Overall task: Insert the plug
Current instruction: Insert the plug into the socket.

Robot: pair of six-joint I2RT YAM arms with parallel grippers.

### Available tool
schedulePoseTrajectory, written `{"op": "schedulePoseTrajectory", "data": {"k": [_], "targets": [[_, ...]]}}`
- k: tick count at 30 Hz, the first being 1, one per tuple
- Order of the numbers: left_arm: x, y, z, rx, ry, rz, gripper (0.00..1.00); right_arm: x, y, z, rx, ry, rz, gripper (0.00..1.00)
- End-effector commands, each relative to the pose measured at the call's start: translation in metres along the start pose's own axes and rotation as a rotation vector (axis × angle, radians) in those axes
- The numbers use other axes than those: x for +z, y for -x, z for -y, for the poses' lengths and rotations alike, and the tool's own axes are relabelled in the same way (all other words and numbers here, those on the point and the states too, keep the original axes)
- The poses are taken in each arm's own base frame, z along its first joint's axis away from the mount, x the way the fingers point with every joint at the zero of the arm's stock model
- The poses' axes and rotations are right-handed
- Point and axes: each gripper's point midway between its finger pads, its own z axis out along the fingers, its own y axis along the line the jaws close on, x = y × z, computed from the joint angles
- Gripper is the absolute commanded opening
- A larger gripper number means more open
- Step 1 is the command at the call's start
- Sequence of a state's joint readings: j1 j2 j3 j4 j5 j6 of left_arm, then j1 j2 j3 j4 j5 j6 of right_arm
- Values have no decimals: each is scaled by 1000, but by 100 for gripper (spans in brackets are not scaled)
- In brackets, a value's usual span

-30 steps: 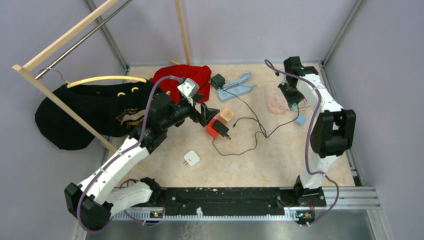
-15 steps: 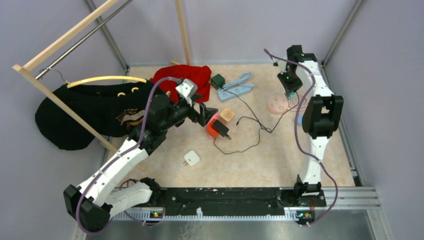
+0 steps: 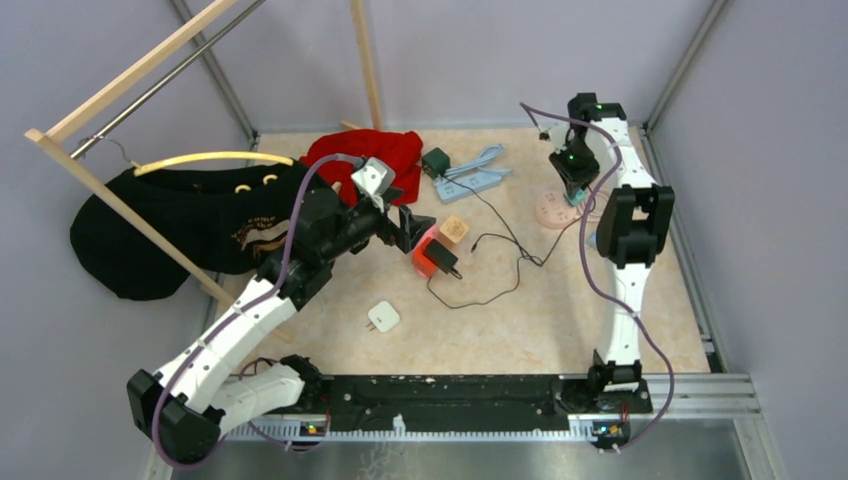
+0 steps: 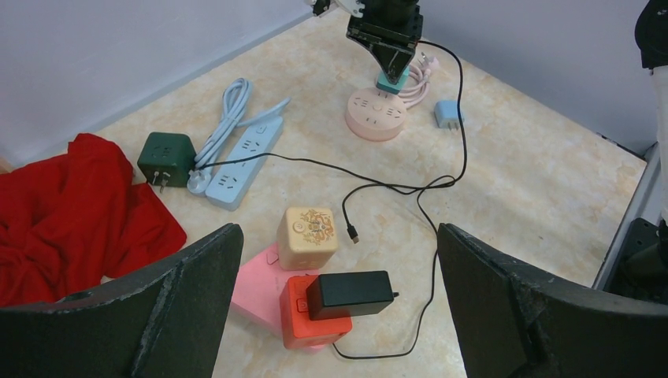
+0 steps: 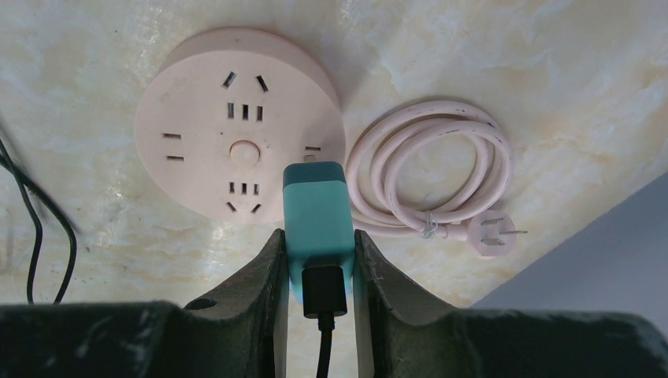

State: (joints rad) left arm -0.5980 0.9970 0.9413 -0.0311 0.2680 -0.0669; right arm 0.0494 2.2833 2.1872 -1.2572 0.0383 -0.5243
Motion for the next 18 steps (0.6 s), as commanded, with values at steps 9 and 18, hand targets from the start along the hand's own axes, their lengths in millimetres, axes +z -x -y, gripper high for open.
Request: {"op": "schedulePoseTrajectory", "data": {"k": [9,18], "targets": [[-4,11,1,26,-2,30,99,2,-2,-3,2,35,-18,0],[-4,11,1,25,-1,32,99,17,0,9,29,9,-27,0]]}}
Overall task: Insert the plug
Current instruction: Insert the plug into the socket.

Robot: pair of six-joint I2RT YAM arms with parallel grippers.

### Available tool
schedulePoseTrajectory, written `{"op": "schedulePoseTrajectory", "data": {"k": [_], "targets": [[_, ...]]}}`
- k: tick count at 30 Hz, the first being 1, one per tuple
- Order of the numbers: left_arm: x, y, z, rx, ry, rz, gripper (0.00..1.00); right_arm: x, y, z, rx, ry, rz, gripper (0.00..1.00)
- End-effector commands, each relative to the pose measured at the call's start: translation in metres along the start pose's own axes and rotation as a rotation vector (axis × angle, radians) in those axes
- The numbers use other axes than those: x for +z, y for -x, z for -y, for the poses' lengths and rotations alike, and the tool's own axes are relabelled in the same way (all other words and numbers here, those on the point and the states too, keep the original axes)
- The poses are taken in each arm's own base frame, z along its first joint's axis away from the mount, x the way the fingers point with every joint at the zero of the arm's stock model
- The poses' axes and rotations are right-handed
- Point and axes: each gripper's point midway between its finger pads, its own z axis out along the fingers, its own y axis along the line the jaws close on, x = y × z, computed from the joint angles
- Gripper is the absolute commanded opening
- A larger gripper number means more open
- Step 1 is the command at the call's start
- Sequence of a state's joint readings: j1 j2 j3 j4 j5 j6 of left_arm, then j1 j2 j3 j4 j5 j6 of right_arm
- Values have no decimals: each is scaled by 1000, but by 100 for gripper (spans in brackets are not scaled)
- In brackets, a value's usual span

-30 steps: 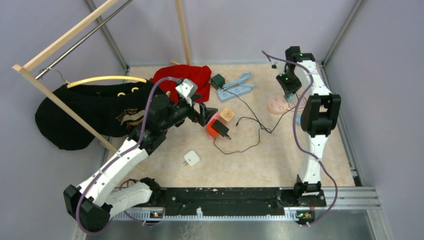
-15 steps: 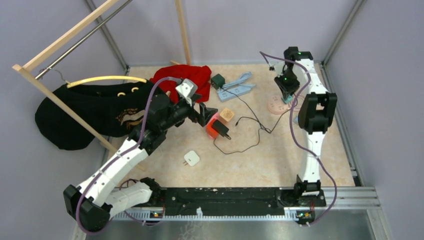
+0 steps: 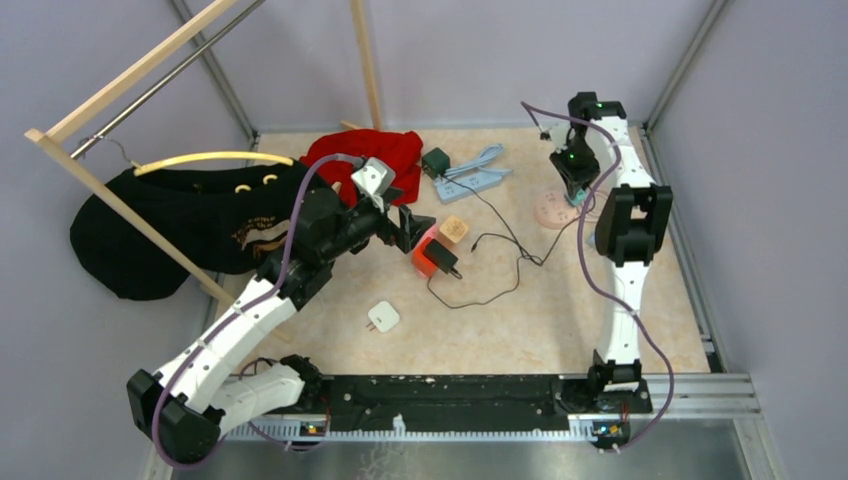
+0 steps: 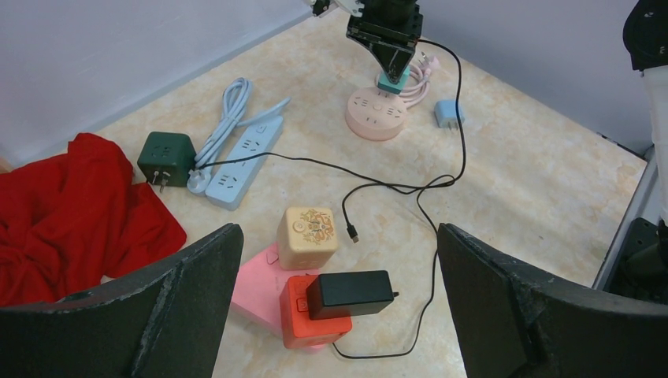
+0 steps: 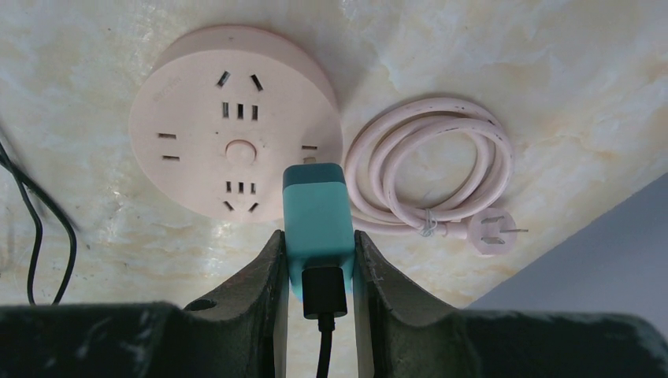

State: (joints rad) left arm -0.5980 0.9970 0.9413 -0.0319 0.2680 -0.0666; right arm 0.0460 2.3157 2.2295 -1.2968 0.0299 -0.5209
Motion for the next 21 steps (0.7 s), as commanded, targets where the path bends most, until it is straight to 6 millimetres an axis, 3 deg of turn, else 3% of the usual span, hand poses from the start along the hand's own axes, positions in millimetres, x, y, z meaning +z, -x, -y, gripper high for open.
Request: {"op": "schedulePoseTrajectory", "data": {"k": [1,12,21], "targets": [[-4,11,2,25,-5,33,99,15,3,11,26,-11,-4,0],[-3,10,1,23,-4,28,99,20,10,-8,27,96,27,0],[-2,10,2,16,-8,24,99,13,-5,-14,49,95,-8,0]]}}
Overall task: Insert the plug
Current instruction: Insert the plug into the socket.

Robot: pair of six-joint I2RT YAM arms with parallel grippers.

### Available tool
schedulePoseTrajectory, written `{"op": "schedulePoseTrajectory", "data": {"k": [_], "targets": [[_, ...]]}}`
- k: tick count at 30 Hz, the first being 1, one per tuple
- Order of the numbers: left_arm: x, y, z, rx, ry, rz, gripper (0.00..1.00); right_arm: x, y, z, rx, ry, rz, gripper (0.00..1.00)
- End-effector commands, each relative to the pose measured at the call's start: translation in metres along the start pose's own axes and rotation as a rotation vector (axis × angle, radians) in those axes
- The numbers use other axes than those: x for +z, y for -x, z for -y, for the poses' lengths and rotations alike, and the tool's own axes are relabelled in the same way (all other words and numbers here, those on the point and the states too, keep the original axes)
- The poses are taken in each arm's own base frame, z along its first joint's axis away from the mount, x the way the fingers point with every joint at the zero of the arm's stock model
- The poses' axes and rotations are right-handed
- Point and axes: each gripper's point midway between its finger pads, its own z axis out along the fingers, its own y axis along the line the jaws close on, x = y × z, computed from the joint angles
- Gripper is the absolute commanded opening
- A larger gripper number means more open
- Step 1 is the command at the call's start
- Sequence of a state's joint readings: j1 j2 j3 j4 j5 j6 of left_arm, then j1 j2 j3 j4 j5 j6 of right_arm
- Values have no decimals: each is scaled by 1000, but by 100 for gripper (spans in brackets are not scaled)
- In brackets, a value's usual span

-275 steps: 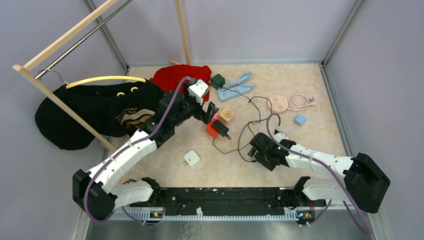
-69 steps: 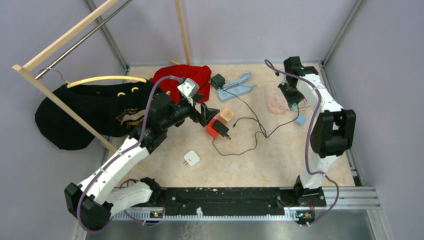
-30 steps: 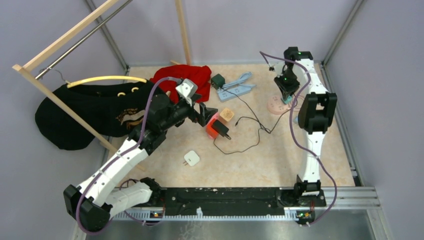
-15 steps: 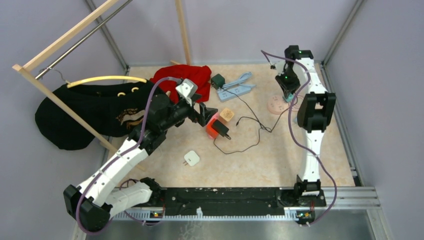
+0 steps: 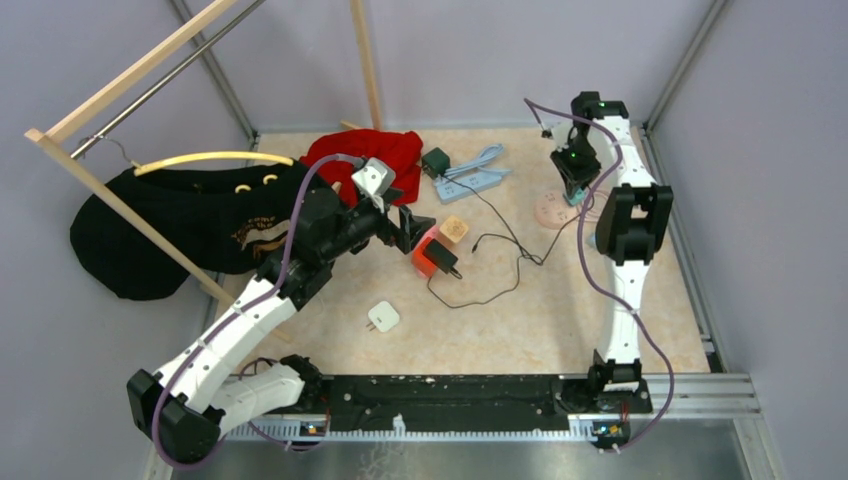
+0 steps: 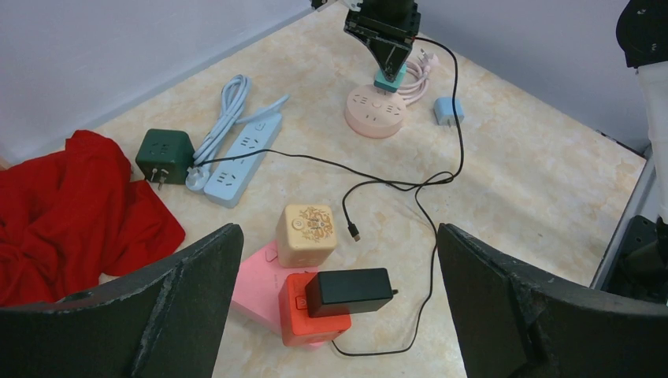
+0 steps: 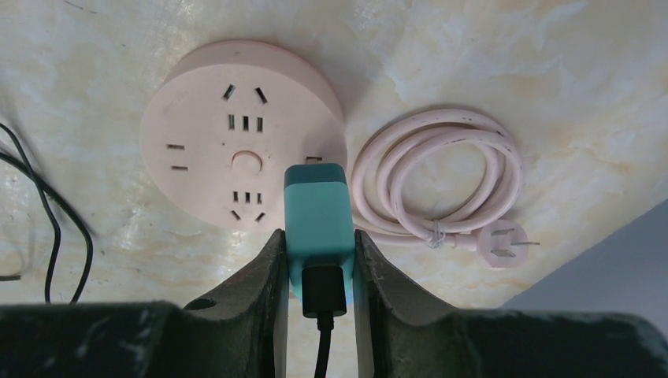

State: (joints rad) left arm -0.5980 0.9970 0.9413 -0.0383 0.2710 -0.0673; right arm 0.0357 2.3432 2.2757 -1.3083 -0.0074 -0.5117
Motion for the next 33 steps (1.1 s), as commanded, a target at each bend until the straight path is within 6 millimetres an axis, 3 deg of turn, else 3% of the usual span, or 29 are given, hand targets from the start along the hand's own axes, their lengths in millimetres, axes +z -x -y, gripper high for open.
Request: {"op": "schedulePoseTrajectory", "data": {"k": [1,8,20,27,33], "targets": [[-2,11,1,16,-4,29,99,11,-11,-15,33,70,-32,0],[-5,14,2,19,-3,40,99,19,-10,-12,40,60,-37,0],[-3,13,1,17,2,34,99,57,-5,-21,55,30,-57,0],[-5,15,1,17,0,40,99,66,-22,-26,67,-3,-56,0],[-5,14,1,15,-1,37,99,75,-23,-20,63,14,-47,0]]}}
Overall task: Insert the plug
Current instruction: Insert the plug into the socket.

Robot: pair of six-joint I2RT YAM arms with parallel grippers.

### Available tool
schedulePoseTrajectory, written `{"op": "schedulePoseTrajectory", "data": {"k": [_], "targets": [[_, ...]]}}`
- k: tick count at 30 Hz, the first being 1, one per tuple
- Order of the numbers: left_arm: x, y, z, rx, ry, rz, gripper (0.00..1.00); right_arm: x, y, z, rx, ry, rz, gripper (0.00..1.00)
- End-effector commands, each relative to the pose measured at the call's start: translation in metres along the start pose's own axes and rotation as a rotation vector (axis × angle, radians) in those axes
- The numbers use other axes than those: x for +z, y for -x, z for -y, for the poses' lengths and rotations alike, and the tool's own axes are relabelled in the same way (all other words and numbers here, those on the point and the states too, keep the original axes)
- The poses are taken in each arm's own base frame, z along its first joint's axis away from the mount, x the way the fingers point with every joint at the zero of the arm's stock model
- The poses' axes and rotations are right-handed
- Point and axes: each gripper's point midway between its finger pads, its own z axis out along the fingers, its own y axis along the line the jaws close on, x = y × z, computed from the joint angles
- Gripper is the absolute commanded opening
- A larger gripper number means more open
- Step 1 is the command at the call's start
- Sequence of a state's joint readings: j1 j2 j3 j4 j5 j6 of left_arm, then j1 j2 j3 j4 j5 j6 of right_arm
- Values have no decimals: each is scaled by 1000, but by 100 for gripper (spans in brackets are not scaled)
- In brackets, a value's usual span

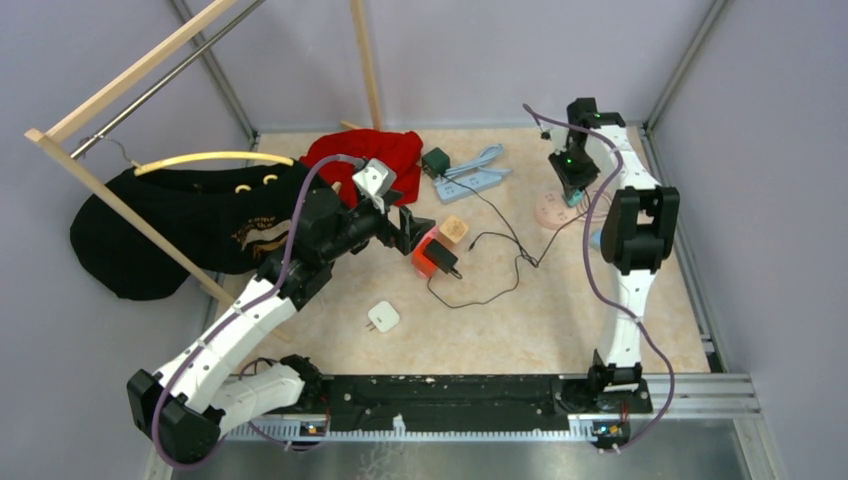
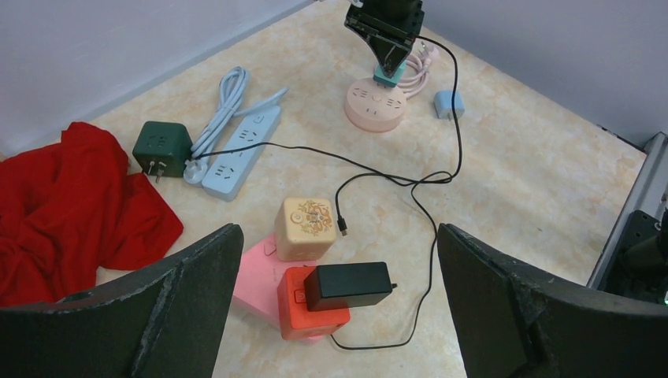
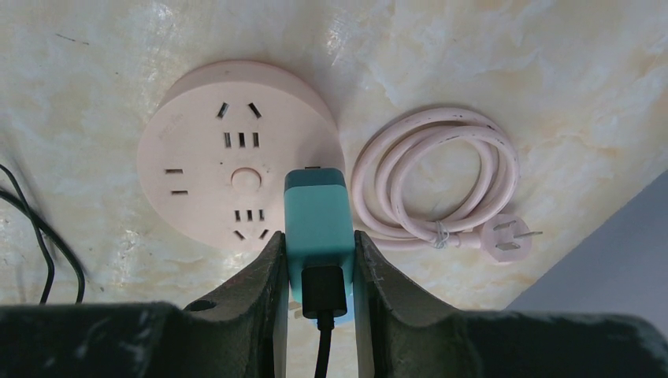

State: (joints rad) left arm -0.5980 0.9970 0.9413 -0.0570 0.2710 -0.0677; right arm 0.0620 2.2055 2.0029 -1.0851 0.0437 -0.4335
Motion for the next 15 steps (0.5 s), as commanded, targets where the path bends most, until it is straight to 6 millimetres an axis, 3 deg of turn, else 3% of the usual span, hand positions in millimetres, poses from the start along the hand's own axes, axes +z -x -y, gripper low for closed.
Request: {"op": "schedulePoseTrajectory", "data": {"k": [1,8,15], "targets": [[-4,18,1,21,0,55,99,67,-27,-13,4,91,-111,0],[-5,20,1,21,1,60,99,78,-27,-18,-21,157,-108,0],[-3,16,-2,12,4,50,99,97,-41,-28,15,165,-154,0]]}}
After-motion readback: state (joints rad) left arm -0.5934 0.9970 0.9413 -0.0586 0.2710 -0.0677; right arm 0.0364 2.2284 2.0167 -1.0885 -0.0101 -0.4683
